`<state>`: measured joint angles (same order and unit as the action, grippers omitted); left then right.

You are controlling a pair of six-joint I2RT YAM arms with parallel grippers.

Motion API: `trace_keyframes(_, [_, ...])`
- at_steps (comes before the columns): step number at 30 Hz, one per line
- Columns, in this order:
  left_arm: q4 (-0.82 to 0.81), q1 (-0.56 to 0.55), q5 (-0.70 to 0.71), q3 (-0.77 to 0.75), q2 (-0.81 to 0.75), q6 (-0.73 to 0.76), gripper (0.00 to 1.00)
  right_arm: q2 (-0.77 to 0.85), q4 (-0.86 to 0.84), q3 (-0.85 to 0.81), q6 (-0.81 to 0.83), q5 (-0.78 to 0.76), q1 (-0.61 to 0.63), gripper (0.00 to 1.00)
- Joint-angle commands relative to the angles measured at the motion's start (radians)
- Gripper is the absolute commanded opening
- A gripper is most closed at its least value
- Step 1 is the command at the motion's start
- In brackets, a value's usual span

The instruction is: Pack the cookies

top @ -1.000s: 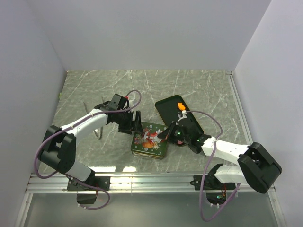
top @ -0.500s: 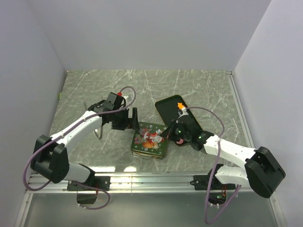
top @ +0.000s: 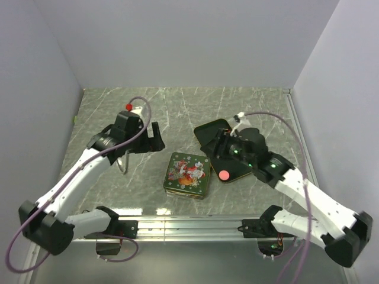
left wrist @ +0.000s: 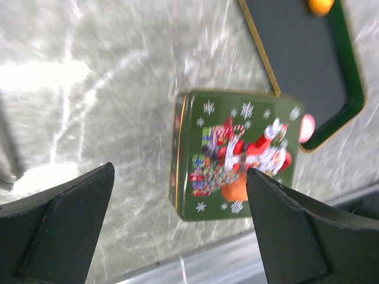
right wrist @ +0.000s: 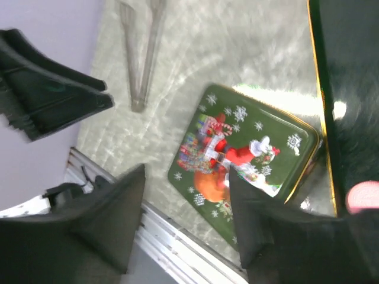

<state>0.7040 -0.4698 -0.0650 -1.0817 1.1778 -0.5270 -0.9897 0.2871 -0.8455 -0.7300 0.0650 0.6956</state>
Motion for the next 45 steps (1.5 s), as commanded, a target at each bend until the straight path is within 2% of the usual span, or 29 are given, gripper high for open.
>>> trace_keyframes(1, [-0.023,0.005,0.12,0.0,-0.107,-0.033,1.0,0.144,0.171,-0.078,0.116,-0.085,-0.004,0.73])
trace_keyframes(3, [-0.049,0.005,0.152,0.028,-0.164,-0.036,0.99,0.196,0.245,-0.093,0.139,-0.112,-0.004,0.8])
trace_keyframes(6, [-0.083,0.005,0.238,0.065,-0.231,-0.054,0.99,0.287,0.334,-0.115,0.161,-0.139,-0.004,0.84])
trace_keyframes(12, [-0.181,0.005,0.401,0.126,-0.339,-0.053,0.99,0.448,0.468,-0.139,0.132,-0.204,-0.005,0.87])
trace_keyframes(17, [-0.329,0.005,0.542,0.256,-0.469,-0.016,0.99,0.487,0.578,-0.162,0.115,-0.3,-0.005,0.87])
trace_keyframes(20, [-0.394,0.003,0.6,0.336,-0.552,0.013,1.0,0.508,0.587,-0.17,0.132,-0.326,-0.005,0.91])
trace_keyframes(22, [-0.454,0.005,0.616,0.373,-0.589,0.047,0.99,0.533,0.578,-0.168,0.142,-0.332,-0.004,0.98])
trace_keyframes(25, [-0.501,0.005,0.668,0.437,-0.655,0.065,0.99,0.568,0.544,-0.156,0.164,-0.324,-0.004,1.0])
trace_keyframes(34, [-0.491,0.005,0.769,0.477,-0.639,0.125,0.99,0.563,0.526,-0.176,0.17,-0.318,-0.005,1.0])
trace_keyframes(45, [-0.581,0.003,0.781,0.52,-0.633,0.183,0.99,0.559,0.524,-0.194,0.164,-0.321,-0.004,1.0])
